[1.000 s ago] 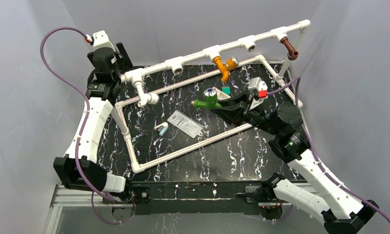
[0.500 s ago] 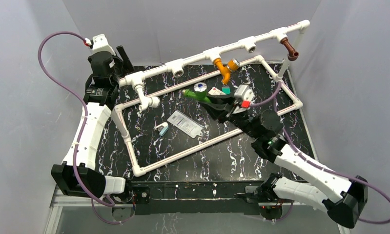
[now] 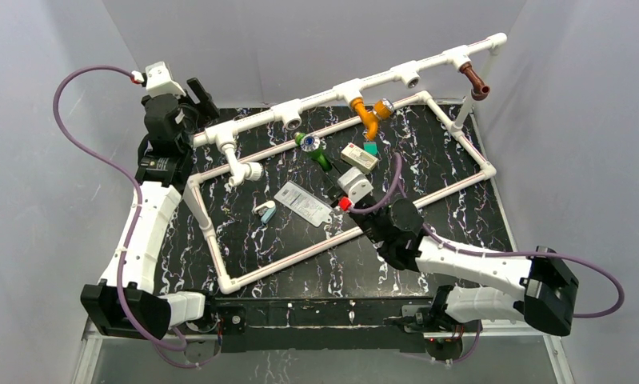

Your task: Install the water faucets

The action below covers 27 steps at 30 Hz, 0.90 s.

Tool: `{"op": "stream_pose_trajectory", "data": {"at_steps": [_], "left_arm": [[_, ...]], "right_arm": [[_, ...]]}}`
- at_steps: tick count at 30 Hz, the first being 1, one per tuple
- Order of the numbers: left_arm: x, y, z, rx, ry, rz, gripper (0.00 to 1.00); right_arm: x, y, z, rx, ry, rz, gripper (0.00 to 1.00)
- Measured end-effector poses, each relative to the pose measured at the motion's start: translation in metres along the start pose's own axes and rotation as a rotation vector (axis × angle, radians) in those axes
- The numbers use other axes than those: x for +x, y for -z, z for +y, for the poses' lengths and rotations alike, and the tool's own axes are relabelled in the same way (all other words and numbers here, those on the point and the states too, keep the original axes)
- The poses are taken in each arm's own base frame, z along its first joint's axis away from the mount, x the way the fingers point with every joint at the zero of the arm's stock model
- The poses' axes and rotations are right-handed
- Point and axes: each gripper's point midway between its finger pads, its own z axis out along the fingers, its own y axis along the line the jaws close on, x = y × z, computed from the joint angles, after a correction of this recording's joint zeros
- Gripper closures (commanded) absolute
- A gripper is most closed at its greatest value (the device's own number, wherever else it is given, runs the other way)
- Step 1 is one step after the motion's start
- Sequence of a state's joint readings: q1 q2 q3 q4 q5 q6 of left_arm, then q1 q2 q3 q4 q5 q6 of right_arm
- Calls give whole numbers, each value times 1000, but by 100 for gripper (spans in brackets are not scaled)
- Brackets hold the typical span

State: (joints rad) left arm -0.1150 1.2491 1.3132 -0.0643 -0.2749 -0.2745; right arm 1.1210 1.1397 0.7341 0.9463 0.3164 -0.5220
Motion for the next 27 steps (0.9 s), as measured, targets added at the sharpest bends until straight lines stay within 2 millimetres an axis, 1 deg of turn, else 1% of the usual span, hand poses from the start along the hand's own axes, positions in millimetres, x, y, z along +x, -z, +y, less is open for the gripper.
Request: {"op": "stream_pose_trajectory", "data": {"at_steps": [2,7,12,17,27], "left_arm": [[1,2,-2,14,6,-7,26],[-3,6,-8,61,16,-40,26],[-5,11,-10,83,16,-57,26],[-6,12,-12,96,18,-72,26],[-7,12,-13,109,23,-79,26]], "right_arm": [[4,-2,-4,28,34,7,99],[10,-9,-5,46,83,25,99],[9,-15,-6,56,107,22,99],[7,-20,-6,61,130,20,99],[11,-21,0,64,174,26,99]]}}
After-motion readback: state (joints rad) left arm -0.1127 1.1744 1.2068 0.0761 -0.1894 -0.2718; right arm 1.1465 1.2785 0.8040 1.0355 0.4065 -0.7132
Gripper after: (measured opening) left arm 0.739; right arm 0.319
